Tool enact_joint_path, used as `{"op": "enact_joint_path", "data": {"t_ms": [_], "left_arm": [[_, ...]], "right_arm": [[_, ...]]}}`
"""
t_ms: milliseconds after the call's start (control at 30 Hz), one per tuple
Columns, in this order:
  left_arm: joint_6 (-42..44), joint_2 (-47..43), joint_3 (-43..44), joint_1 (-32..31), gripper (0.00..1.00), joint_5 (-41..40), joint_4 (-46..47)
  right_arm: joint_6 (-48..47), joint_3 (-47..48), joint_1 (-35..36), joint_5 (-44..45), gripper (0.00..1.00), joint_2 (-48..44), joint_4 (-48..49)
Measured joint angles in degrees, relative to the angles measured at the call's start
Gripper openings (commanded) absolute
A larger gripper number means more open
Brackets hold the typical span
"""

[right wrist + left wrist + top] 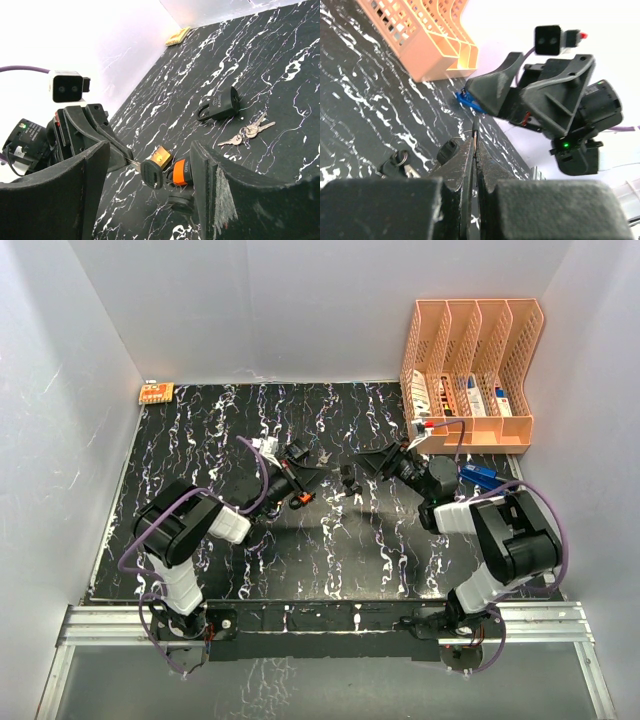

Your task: Unlock with the key

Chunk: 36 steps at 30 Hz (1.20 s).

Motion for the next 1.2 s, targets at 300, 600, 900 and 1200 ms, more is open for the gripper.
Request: {"op": "enact_joint_path", "data": {"t_ms": [300, 600, 900, 1200], "left_arm": [[-1.0, 1.1, 3.9, -1.8, 0.00, -2.3, 0.8], [-1.6, 4.4, 5.4, -2.7, 0.00, -3.5, 0.5], [-2.1, 5.5, 7.3, -3.5, 0.00, -4.1, 0.5], [-3.0, 8.1, 9.1, -5.0, 0.00, -5.2, 0.6]], "right_arm": [[11.8, -0.1, -4.2, -5.4, 0.48, 11.4, 15.1], [20.4, -0.1, -5.1, -8.1, 0.48, 17.8, 15.3], [21.6, -0.1, -5.2, -9.1, 0.45, 17.8, 15.3], [21.8, -0.1, -5.2, -9.6, 0.36, 17.7, 15.3]]}}
